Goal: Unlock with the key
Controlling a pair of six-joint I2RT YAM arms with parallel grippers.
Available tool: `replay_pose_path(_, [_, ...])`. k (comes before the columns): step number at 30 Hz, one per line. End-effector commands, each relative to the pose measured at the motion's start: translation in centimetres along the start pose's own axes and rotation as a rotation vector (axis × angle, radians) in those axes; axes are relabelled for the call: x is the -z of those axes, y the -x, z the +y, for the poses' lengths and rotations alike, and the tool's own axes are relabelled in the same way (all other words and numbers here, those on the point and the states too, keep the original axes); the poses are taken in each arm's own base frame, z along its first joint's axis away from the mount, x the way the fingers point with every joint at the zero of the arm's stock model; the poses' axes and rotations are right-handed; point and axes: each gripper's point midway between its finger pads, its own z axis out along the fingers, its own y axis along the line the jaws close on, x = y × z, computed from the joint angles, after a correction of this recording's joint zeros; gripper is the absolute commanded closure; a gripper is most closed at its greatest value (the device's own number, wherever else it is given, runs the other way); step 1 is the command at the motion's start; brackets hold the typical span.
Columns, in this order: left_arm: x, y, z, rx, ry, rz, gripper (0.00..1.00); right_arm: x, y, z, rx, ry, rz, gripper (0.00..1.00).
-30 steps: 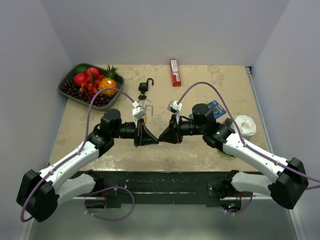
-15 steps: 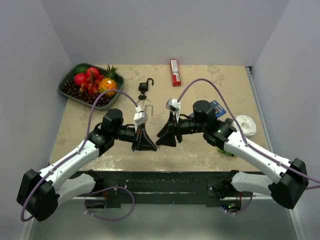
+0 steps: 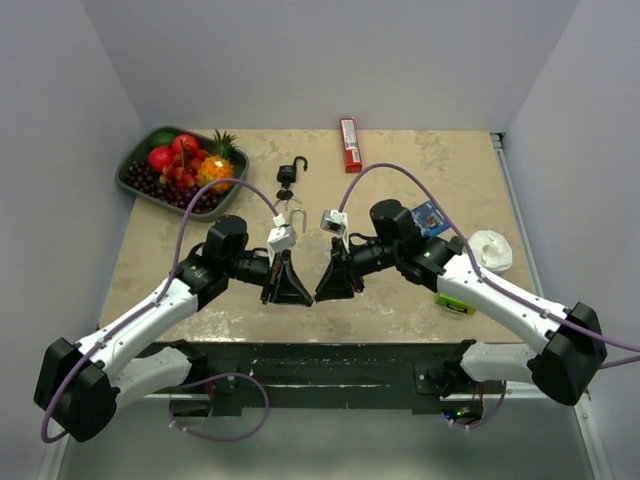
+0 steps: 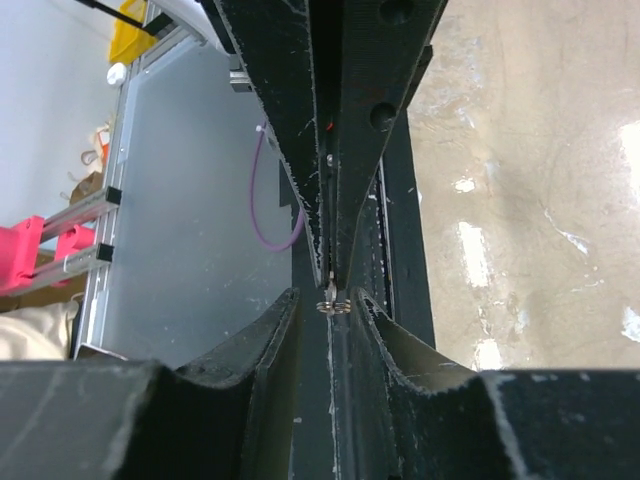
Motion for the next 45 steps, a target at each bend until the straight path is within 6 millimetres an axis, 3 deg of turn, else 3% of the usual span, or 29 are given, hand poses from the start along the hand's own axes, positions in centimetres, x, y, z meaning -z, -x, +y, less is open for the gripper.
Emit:
replay_pose_path(1, [-0.1, 1.2, -0.8, -0.047, -0.043, -0.001, 1.0, -0.1, 0.4, 1.2, 0.038, 0.06, 0.005, 0.7])
replay_pose_path(13, [-0.2, 1.2, -0.5, -0.042, -0.039, 0.004, 1.0, -0.8, -0.3, 0.6, 0.022, 0.075, 0.03, 0.83])
replay_pose_path(16, [-0.2, 1.2, -0.4, -0.04, -0.035, 0.005, 1.0, -0.9, -0.5, 0.5, 0.017, 0.078, 0.039, 0.88])
replay_pose_path(19, [-0.2, 1.4, -0.1, -0.046, -0.016, -0.002, 1.0, -1.0, -0.8, 0.6, 0.018, 0.082, 0.048, 1.0])
replay_pose_path(23, [-0.2, 1.9, 0.5, -0.052, 0.023, -0.016, 1.0, -0.9, -0.9, 0.7, 0.02, 0.089, 0.047, 1.0])
replay_pose_path(24, [-0.2, 2.0, 1.0, -0.047, 0.05, -0.021, 0.98, -0.9, -0.8, 0.7, 0.021, 0.084, 0.045, 1.0])
replay_pose_path(25, [-0.2, 2.3, 1.3, -0.05, 0.067, -0.029, 0.78, -0.9, -0.6, 0.4, 0.016, 0.058, 0.035, 1.0])
replay_pose_path(27, [0.1, 2.5, 2.3, -0.049, 0.118, -0.043, 0.52, -0.9, -0.5, -0.2, 0.009, 0.019, 0.02, 1.0])
replay_pose_path(28, [0.2, 2.7, 2.8, -0.048, 0.144, -0.053, 0.33, -1.0, -0.3, -0.5, -0.005, 0.003, -0.001, 1.0])
replay_pose_path(31, [2.0, 3.5, 5.3, -0.035, 0.282, -0.126, 0.14, -1.0, 0.6, -2.1, -0.032, -0.083, -0.094, 1.0])
replay_pose_path(33, [4.2, 4.8, 7.1, -0.012, 0.396, -0.213, 0.11, -0.5, 0.8, -3.3, -0.056, -0.142, -0.158, 1.0])
replay_pose_path(35, [6.2, 5.3, 8.4, 0.005, 0.486, -0.284, 0.08, 0.0, 2.4, -4.2, -0.064, -0.208, -0.258, 1.0])
replay_pose_path(36, [7.2, 5.5, 9.6, 0.032, 0.569, -0.319, 0.07, 0.1, 1.9, -4.6, -0.098, -0.223, -0.276, 1.0])
replay_pose_path(39, [9.5, 4.8, 12.6, 0.11, 0.774, -0.356, 0.07, 0.6, 2.6, -5.5, -0.095, -0.274, -0.37, 1.0])
replay_pose_path(45, [11.4, -1.5, 17.4, 0.345, 1.024, -0.198, 0.1, 2.9, 4.3, -7.5, -0.098, -0.43, -0.54, 1.0])
